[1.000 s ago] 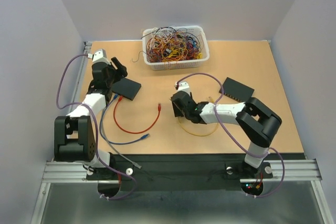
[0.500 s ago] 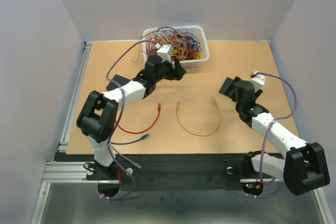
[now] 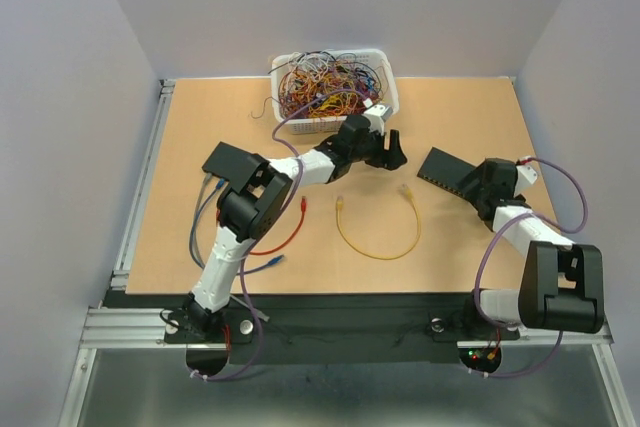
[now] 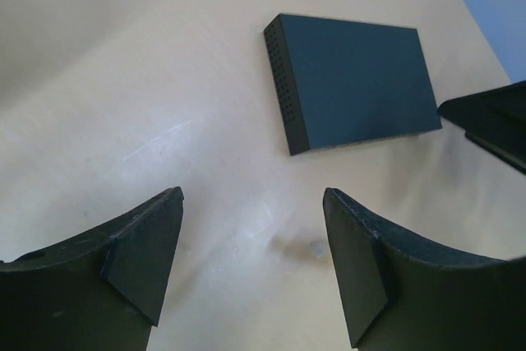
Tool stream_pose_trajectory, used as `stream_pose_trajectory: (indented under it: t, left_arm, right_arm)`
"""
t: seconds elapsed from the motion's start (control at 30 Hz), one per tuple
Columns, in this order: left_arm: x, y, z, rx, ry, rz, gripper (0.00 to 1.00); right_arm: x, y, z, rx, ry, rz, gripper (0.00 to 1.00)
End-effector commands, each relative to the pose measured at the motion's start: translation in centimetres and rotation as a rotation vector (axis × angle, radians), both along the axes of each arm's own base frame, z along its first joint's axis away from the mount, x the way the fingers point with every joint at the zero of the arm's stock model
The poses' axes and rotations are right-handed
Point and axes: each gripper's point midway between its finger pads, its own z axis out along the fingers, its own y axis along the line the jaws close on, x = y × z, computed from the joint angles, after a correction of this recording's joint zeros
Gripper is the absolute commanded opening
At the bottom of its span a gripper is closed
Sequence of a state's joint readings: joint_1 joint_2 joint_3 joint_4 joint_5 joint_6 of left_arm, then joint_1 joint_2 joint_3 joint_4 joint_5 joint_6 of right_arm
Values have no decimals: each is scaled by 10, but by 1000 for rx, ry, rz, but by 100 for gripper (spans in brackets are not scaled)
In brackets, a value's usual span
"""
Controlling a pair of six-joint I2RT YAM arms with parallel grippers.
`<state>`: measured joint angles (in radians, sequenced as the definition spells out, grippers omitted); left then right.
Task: Insert the plug into the switch port
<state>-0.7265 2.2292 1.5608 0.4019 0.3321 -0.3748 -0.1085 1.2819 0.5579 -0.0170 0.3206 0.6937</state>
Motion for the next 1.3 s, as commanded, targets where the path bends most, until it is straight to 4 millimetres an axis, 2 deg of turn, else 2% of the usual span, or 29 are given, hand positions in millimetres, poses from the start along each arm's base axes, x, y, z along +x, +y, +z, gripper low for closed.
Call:
stream_pose_trajectory:
  t: [0.0,0.17,0.37,0.47,0.63,0.67,0.77,0.87,0.9,0.93,1.0,1.07,1.1,1.13,1.17,1.2,1.23,1.27]
  left_arm:
    - [13,-24,40,-93,-57,-29,80]
    - [20,-42,21,-108,-26,-57,80]
    - [22,-63,0,-134,14,-94,80]
    - [17,-73,-7,-148,20,-114,80]
    - [10,-88,-10,-166,30,-138,80]
    - [6,-90,-11,-163,33,-144,80]
    - [-3,-89,-14,-160,43,-153,80]
    - [-15,-78,-18,-150,57,-148,79]
    - [-18,-76,-13,-165,40,-150,79]
    - [-28,-65,-20,-147,57,-144,79]
    - [-35,-55,-18,-152,46,-133,79]
    - [-55,-29,-28,-123,76,-110,79]
    - [-53,-30,-24,-135,61,-106,78]
    - [-65,-14,-32,-115,82,-87,78]
    - [-68,-5,-35,-106,85,-71,78]
    - [-71,2,-33,-122,79,-57,78]
    - [-85,21,-44,-104,109,-41,77]
    - [-85,36,-47,-108,120,-10,77]
  right_arm:
    - [13,-2,3,29,-48,-10,95]
    - [14,-10,-14,36,-19,-22,94]
    - [31,1,-26,82,-12,57,89]
    - [39,6,-25,94,-27,92,83]
    - [48,29,-35,175,-35,211,63]
    - [50,40,-38,214,-43,260,61]
    - [55,55,-38,237,-55,314,58]
    - [59,82,-36,240,-60,400,55]
    - [63,89,-34,234,-64,427,56]
    - [65,98,-33,232,-64,452,56]
    - [67,122,-37,233,-49,519,56]
    - [74,148,-34,245,-56,584,56]
    - [72,156,-36,248,-49,605,56]
    - [72,174,-38,248,-40,643,56]
    - [73,185,-34,247,-49,669,56]
    - [71,197,-40,251,-37,695,56]
    - [70,208,-41,252,-32,715,57]
    - [71,230,-37,252,-44,764,57]
